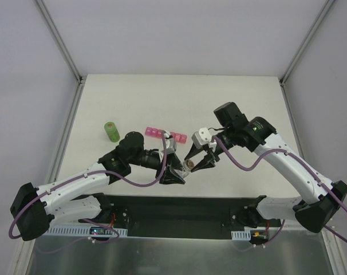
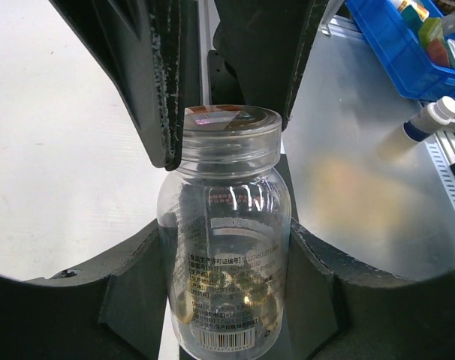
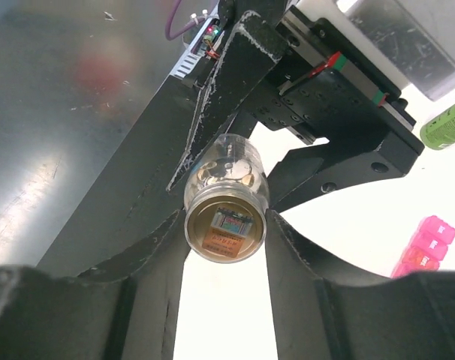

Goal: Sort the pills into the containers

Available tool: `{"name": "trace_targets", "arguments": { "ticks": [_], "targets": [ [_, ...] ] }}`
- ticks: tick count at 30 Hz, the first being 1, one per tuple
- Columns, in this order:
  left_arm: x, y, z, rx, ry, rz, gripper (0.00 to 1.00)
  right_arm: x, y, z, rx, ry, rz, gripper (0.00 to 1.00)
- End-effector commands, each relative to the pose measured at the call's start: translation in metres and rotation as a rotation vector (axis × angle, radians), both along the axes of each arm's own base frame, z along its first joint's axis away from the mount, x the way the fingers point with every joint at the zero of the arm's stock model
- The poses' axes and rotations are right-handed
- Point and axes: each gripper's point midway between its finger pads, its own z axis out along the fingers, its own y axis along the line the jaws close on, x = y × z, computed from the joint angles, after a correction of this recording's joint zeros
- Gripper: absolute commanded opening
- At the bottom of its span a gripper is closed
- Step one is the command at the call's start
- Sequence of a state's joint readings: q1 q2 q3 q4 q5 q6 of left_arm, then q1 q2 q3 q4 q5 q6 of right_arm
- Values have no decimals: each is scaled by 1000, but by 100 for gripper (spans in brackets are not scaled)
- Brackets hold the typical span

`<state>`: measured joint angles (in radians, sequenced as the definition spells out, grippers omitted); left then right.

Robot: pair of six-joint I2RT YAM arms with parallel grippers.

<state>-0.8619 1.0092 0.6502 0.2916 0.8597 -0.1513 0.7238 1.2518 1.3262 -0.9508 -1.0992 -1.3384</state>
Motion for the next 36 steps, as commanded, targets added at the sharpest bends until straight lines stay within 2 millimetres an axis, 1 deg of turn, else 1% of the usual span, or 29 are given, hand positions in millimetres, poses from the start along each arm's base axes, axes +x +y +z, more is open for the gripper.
{"name": "trace_targets", "arguments": {
  "ticks": [1,2,4,5,6,7,8,9,10,11,14,15,17,18,20,21,22,23,24,26,27,28,29,30,31,33,34,35,36],
  "targets": [
    [15,0,29,-64,-72,67,2,-3,5,7,-1,69,-50,36],
    [18,0,29,-59,-75,87,2,2,9,9,1,74,-77,34],
    [26,3,31,-51,-101,147,1,10,10,6,-28,90,-134,31],
    [31,4,32,-47,-112,174,2,12,12,7,-46,138,-175,30],
    [39,6,34,-45,-130,228,2,16,12,3,-66,157,-209,29],
    [43,9,38,-55,-157,259,1,18,13,0,-87,191,-241,26],
    [46,11,40,-60,-173,283,1,21,16,0,-115,267,-300,25],
    [51,14,42,-62,-189,315,1,25,17,-4,-144,315,-351,24],
    [59,17,45,-67,-215,367,1,33,19,-9,-179,345,-403,24],
    [62,19,48,-74,-228,388,1,31,19,-12,-224,413,-435,24],
    [72,21,52,-80,-258,440,1,35,22,-21,-309,517,-490,24],
    [76,21,53,-79,-265,455,1,39,23,-23,-331,553,-537,24],
    [85,23,57,-81,-274,506,1,48,26,-27,-346,573,-596,25],
    [88,24,60,-86,-277,528,1,56,26,-31,-367,609,-676,25],
    [97,29,61,-88,-275,589,1,67,28,-32,-353,637,-729,26],
    [99,29,60,-96,-273,598,1,67,29,-32,-351,653,-732,26],
    [99,29,58,-93,-268,598,1,69,31,-31,-339,663,-730,31],
    [96,27,55,-90,-260,582,1,69,31,-29,-331,669,-723,34],
    [94,26,54,-91,-253,567,1,66,32,-25,-319,670,-699,40],
    [88,23,45,-81,-241,528,1,68,30,-14,-271,640,-663,50],
    [80,21,43,-84,-233,486,1,65,29,-3,-242,635,-625,55],
    [77,20,40,-84,-230,469,1,63,27,7,-212,619,-596,67],
    [75,20,35,-75,-222,454,1,65,23,14,-180,587,-571,75],
    [69,19,33,-76,-216,422,1,61,22,27,-147,577,-527,83],
    [66,19,32,-76,-211,407,1,56,18,35,-124,563,-498,87],
    [62,20,29,-72,-197,385,1,54,12,44,-77,500,-464,97],
    [57,19,28,-72,-190,353,1,49,9,48,-60,471,-444,98],
    [54,19,29,-70,-184,338,1,47,7,49,-37,416,-410,100],
    [53,19,27,-66,-172,327,2,41,4,55,-12,382,-387,100]
  ]
}}
